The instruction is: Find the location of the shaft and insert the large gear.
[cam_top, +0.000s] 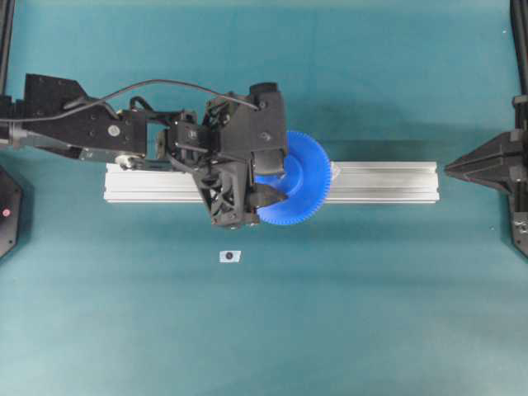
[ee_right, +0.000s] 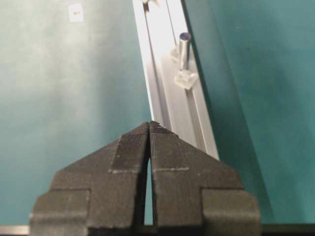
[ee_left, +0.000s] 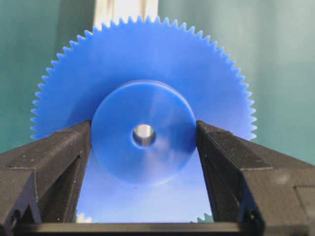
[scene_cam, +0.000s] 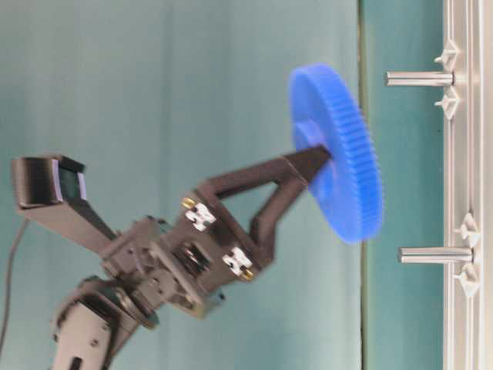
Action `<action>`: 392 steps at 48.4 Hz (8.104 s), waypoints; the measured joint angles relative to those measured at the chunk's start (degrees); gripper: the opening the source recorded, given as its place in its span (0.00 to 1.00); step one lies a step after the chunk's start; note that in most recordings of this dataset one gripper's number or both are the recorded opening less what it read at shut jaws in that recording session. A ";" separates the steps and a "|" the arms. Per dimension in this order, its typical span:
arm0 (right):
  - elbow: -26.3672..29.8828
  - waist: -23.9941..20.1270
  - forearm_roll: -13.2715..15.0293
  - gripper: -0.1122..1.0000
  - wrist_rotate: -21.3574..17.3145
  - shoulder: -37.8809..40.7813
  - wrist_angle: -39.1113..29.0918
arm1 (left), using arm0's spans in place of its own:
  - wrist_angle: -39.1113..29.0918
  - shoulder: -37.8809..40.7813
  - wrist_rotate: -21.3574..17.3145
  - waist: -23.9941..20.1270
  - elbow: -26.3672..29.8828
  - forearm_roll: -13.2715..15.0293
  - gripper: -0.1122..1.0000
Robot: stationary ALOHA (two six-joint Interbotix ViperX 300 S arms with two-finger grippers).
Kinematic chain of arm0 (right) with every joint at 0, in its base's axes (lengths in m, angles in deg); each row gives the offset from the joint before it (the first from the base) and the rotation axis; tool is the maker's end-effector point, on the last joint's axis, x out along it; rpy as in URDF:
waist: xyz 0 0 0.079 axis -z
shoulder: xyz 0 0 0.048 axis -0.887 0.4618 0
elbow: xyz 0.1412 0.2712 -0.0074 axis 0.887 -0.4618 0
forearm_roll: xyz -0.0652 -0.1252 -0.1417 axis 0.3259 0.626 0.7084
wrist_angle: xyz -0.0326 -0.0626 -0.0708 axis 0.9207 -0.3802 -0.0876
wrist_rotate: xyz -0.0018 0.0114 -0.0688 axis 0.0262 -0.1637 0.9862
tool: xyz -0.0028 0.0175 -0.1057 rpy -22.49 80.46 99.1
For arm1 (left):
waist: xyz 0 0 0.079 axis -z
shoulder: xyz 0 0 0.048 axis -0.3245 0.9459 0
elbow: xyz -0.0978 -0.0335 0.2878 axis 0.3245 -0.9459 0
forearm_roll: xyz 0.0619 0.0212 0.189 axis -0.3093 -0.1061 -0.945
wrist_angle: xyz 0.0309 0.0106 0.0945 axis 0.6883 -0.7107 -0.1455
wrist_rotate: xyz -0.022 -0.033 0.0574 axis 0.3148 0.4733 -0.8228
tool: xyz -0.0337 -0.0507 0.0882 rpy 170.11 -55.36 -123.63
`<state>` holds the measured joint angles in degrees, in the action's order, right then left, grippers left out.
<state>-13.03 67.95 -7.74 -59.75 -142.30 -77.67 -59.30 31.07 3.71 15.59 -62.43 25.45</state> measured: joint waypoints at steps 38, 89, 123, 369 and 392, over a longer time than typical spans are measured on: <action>-1.49 1.49 0.00 0.14 0.00 -2.37 0.09 | -8.79 14.24 -7.38 -2.37 14.06 0.00 0.75; -1.85 1.76 0.00 0.14 0.00 -3.43 0.00 | -9.58 18.02 -6.94 -4.83 17.93 0.00 0.75; -1.85 1.76 0.00 0.14 0.00 -3.43 0.09 | -9.93 17.40 -4.39 -1.49 14.41 0.00 0.75; -2.99 1.76 -0.18 0.14 0.00 -4.48 1.23 | -2.37 -8.44 3.60 0.26 -2.99 0.00 0.91; -3.52 1.85 -0.26 0.14 -0.09 -4.48 1.23 | 4.13 -14.59 3.52 0.44 -11.78 0.00 0.91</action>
<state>-16.55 69.79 -8.01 -59.83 -146.78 -76.44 -55.17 16.48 7.23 16.03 -74.21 25.45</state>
